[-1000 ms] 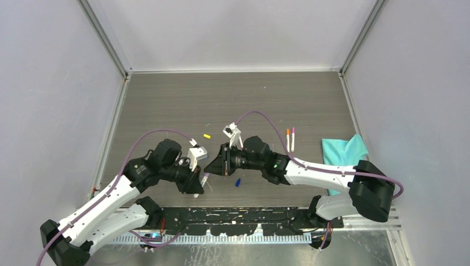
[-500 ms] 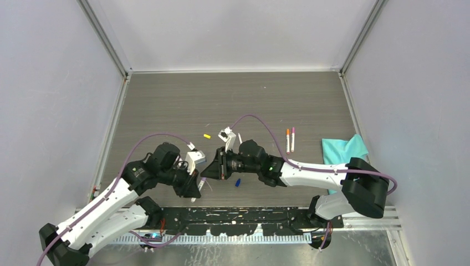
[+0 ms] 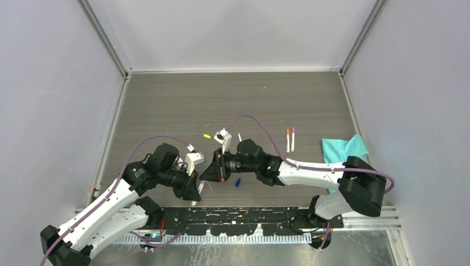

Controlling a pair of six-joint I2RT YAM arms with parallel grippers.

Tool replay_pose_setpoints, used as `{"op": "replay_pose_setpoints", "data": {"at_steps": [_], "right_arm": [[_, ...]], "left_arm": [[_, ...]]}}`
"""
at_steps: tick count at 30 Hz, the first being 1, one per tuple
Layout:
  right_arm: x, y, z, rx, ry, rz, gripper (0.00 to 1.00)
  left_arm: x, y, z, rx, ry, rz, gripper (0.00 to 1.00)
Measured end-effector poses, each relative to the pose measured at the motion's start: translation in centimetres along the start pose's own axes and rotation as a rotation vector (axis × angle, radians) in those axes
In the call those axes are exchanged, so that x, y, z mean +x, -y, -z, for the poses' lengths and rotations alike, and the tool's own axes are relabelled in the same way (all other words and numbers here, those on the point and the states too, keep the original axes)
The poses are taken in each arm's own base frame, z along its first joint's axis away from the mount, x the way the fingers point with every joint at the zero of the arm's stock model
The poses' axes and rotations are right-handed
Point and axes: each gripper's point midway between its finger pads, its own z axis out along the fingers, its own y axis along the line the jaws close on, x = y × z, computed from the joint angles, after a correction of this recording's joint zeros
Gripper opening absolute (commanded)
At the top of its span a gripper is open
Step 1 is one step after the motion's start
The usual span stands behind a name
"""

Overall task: Insert the pens into the pen caps
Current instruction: Press the pen cap onto the pen.

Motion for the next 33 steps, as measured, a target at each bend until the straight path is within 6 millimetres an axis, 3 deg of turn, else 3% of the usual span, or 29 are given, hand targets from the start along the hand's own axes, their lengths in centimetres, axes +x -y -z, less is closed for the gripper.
{"op": "replay_pose_setpoints", "data": {"at_steps": [13,20,21,24,26,29,33], "right_arm": [[2.0,-0.4,0.5,-0.064,-0.084,0.055,0.01],[5.4,0.0,1.5,-0.089,-0.206,0.010,0.01],[6.9,0.2,1.9,-0.088,-0.256,-0.020,0.01],[15.4,-1.1,4.1,-0.126,-0.557,-0.136,0.01],[18.5,-1.8,5.7,-0.114,-0.682,-0.187,0.01],[17.2,-1.1,6.0,-0.059,-0.647,-0.219,0.01],[12.4,-0.5,6.0,-0.008,-0.485,-0.211,0.01]], "left_arm": [[0.5,0.9,-0.1,0.062,-0.011,0.066,0.00],[0.1,0.8,0.0,0.066,0.006,0.088,0.00],[-0.7,0.8,0.0,0.069,0.036,0.083,0.00],[-8.5,-0.2,0.8,0.026,0.315,-0.054,0.00],[-11.9,0.4,2.0,0.025,0.435,-0.141,0.00],[-13.9,1.9,3.0,0.049,0.502,-0.221,0.03],[-13.9,2.1,3.4,0.034,0.510,-0.236,0.35]]}}
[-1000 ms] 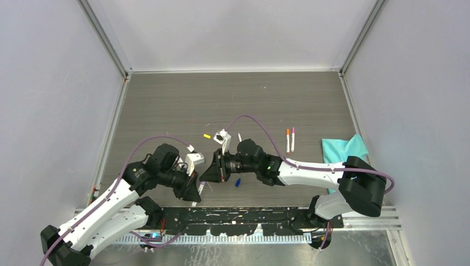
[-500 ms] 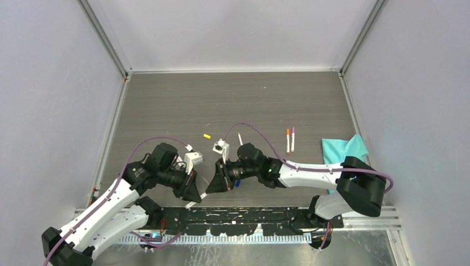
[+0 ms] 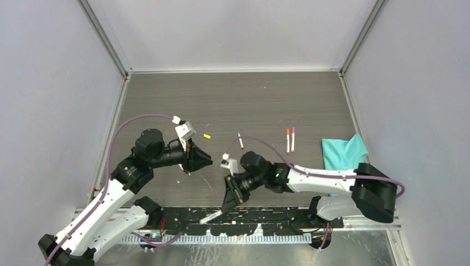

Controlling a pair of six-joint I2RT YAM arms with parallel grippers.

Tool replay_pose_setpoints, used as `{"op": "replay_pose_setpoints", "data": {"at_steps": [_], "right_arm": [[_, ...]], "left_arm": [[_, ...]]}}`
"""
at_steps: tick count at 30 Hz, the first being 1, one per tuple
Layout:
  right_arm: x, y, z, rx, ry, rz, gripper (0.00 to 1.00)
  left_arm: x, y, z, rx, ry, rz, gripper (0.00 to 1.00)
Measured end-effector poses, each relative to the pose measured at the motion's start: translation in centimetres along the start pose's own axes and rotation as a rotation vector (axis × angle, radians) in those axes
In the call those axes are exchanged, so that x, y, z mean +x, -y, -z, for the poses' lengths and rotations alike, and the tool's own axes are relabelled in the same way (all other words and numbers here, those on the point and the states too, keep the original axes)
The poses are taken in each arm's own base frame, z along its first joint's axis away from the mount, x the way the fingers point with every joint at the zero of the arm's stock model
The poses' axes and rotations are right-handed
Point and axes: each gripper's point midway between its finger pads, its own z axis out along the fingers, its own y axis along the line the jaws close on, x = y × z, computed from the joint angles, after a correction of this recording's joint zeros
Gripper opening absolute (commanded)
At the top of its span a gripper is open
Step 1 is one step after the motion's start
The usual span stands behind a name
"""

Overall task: Insert the pens into the pen caps
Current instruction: Place the pen at the center of the board.

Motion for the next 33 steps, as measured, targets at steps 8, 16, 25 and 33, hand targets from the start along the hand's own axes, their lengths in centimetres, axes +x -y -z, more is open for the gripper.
{"op": "replay_pose_setpoints", "data": {"at_steps": [8,16,25,33], "right_arm": [[-5.1,1.2,4.2,0.074,0.175,0.001,0.01],[-8.4,3.5,8.4,0.172,0.255,-0.014,0.01],[-12.4,10.2,17.6,0.585,0.583,-0.119,0.01],[-12.5,15.3,26.5,1.036,0.906,-0.202,0.01]], "left_arm": [[0.4,0.1,1.3,-0.044,0.002,-0.010,0.75],[2.2,1.5,0.4,0.060,-0.086,0.028,0.87],[3.0,-2.4,0.5,-0.187,-0.117,0.044,0.98],[0.9,-8.0,3.2,-0.520,-0.044,0.039,1.00]]}}
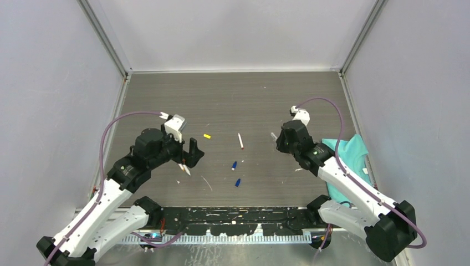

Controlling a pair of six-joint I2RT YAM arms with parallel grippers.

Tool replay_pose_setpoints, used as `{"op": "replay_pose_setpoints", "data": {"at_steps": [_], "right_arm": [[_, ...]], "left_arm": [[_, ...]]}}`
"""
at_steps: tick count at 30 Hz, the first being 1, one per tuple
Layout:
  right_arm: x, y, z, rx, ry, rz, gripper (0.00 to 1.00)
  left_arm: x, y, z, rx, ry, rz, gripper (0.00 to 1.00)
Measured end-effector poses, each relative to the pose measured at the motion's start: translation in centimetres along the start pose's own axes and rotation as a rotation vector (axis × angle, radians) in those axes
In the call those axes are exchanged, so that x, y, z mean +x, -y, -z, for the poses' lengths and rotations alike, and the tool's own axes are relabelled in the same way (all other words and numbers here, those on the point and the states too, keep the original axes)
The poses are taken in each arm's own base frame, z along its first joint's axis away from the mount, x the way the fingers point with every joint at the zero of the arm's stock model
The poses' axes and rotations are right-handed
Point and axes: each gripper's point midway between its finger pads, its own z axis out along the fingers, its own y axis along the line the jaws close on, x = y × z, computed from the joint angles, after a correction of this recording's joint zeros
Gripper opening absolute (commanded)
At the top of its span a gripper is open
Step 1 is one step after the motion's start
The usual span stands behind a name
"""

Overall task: Insert the pens into the pen caps
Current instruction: Place the pen at the center of the board, then pick up the pen from the center of the board.

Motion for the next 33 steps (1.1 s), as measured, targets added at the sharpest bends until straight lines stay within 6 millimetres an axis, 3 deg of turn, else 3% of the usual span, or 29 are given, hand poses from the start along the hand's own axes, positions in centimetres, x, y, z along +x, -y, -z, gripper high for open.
{"op": "replay_pose_setpoints", "data": {"at_steps": [6,13,23,30,33], "right_arm": [[0.2,4.7,-1.6,0.231,0.077,0.014,0.01],[3.1,7.3,-3.2,0.301,0.079,0.027,0.05],[4.3,7.6,-5.5,0.318,0.074,0.020,0.58],[4.4,7.5,-5.5,0.314,0.068,0.020,0.68],[3.6,6.7,-4.9,0.267,0.077,0.024,0.68]], "left_arm": [[-0.5,-1.9,0.8,-0.103,0.034,-0.038,1.00],[-0.8,-2.7,1.4,-0.149,0.053,-0.058,1.00],[-0.7,-2.8,1.4,-0.156,0.050,-0.074,1.00],[-0.6,-2.8,1.5,-0.157,0.050,-0.056,1.00],[-0.5,-2.8,1.7,-0.171,0.055,-0.003,0.94]]}}
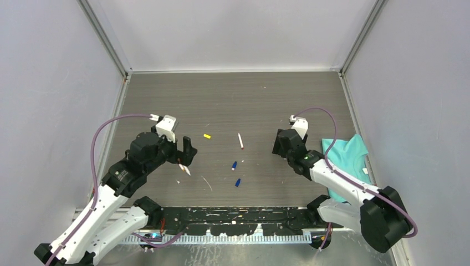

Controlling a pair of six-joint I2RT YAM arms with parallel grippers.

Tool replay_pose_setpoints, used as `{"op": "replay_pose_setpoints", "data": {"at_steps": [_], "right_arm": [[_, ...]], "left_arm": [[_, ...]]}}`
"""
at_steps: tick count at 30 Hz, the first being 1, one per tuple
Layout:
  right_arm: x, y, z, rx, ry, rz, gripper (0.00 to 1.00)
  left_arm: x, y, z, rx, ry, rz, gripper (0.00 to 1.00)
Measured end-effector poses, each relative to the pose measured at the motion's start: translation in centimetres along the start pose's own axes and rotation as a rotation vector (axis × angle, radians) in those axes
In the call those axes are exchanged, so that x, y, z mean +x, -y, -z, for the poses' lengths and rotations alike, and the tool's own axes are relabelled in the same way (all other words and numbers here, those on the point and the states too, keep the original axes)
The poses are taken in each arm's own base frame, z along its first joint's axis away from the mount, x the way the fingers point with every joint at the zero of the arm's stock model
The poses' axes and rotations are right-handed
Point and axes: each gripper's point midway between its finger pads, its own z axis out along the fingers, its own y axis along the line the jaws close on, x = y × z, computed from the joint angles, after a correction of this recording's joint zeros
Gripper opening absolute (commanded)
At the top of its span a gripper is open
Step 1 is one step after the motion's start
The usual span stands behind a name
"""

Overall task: Insert the pens into the pen caps
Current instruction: Pick up the pen from the center of the board.

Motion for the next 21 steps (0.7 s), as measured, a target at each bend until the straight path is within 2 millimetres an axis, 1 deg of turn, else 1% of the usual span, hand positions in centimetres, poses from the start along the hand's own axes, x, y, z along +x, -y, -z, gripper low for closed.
{"op": "replay_pose_setpoints", "data": {"at_steps": [2,3,5,8,10,14,16,19,21], "right_arm": [[-0.9,-0.8,0.7,-0.045,0.003,0.006,0.68],[-1.5,-1.5,1.1,-0.073,0.005,0.007,0.68],[-2.6,-2.8,1.9,-0.130,-0.001,0.011,0.68],[-3.3,-4.5,2.9,-0.215,-0.030,0.018,0.68],[-2.8,-5.3,3.5,-0.267,-0.066,0.025,0.68],[-1.3,-6.1,4.4,-0.334,-0.141,0.036,0.67],[-0.9,-6.5,4.8,-0.360,-0.167,0.032,0.67],[-0.6,-6.8,5.3,-0.392,-0.188,0.024,0.67],[-0.5,-7.1,5.7,-0.411,-0.194,0.021,0.67]], "left_arm": [[0.3,-0.1,0.2,-0.021,-0.007,0.065,0.89],[0.5,-0.2,0.3,-0.035,-0.015,0.101,0.84],[1.0,-0.5,0.3,-0.065,-0.031,0.170,0.79],[2.6,-1.1,0.0,-0.127,-0.067,0.272,0.73],[4.4,-1.6,-0.3,-0.174,-0.100,0.336,0.69],[8.6,-3.1,-0.7,-0.289,-0.181,0.425,0.56],[10.4,-3.8,-0.9,-0.348,-0.222,0.459,0.54],[11.9,-4.5,-1.2,-0.406,-0.264,0.494,0.48],[12.8,-5.0,-1.5,-0.439,-0.293,0.510,0.46]]}}
